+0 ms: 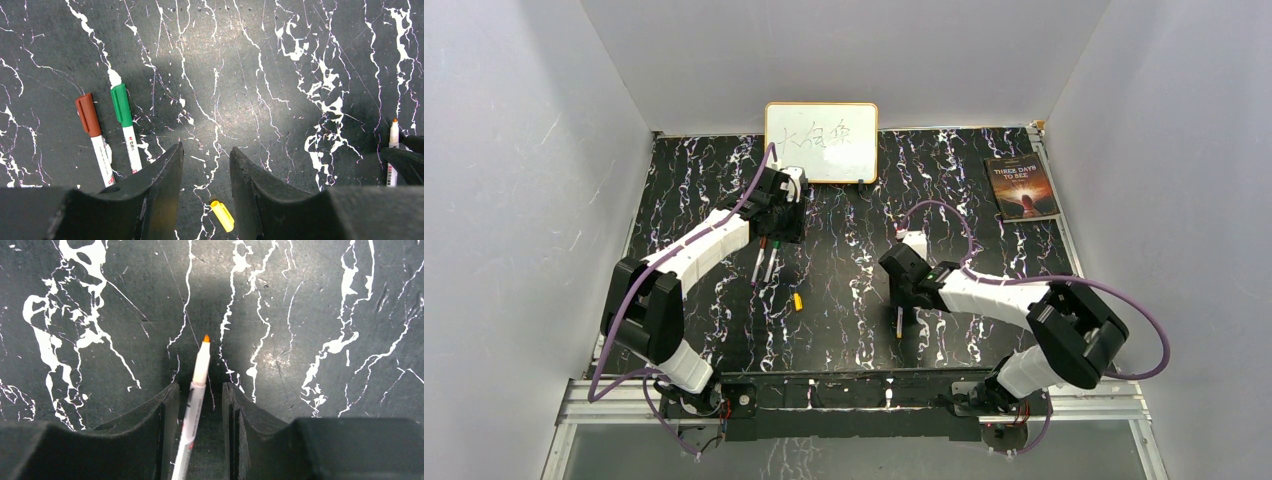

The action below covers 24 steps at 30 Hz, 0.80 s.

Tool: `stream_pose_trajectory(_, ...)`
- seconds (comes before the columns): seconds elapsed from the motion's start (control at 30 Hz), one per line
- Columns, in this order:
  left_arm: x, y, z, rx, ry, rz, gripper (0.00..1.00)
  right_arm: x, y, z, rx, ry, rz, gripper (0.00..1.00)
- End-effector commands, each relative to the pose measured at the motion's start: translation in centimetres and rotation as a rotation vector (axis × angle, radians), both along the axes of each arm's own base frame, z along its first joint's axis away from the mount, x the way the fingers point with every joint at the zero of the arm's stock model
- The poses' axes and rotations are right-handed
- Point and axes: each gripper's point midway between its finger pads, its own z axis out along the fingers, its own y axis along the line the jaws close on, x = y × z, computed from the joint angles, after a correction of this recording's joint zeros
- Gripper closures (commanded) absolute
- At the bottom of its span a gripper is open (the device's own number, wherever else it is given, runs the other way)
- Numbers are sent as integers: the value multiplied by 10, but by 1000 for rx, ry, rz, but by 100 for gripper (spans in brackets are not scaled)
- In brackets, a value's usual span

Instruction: Insert the pens into the pen caps

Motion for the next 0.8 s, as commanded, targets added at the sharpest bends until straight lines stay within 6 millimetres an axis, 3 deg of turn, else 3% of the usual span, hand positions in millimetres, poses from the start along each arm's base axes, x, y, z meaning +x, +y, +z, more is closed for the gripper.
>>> stream_pose_trajectory(0.0, -2, 0, -1, -3, 4, -12, 62, 12, 12, 10, 16, -42, 0, 66)
stream_pose_trajectory(0.13, -2, -1, -3, -3, 8, -14, 62, 11, 14, 8, 13, -31, 7, 76)
stream_pose_trajectory(0.33, -2, -2, 0, -10, 1, -16, 62, 9, 22, 9, 56, -22, 18, 100)
stream_pose_trajectory(0.47, -3, -8, 5, -47, -8, -30, 62, 12, 28, 20, 112, -48, 10, 100)
stream_pose_trajectory(0.6, -9, -42, 35, -259, -73, -125, 62, 27, 36, 59, 234, -168, -12, 100)
stream_pose_trajectory(0.77, -39, -102, 99, -725, -160, -315, 62, 51, 41, 129, 454, -367, -29, 100)
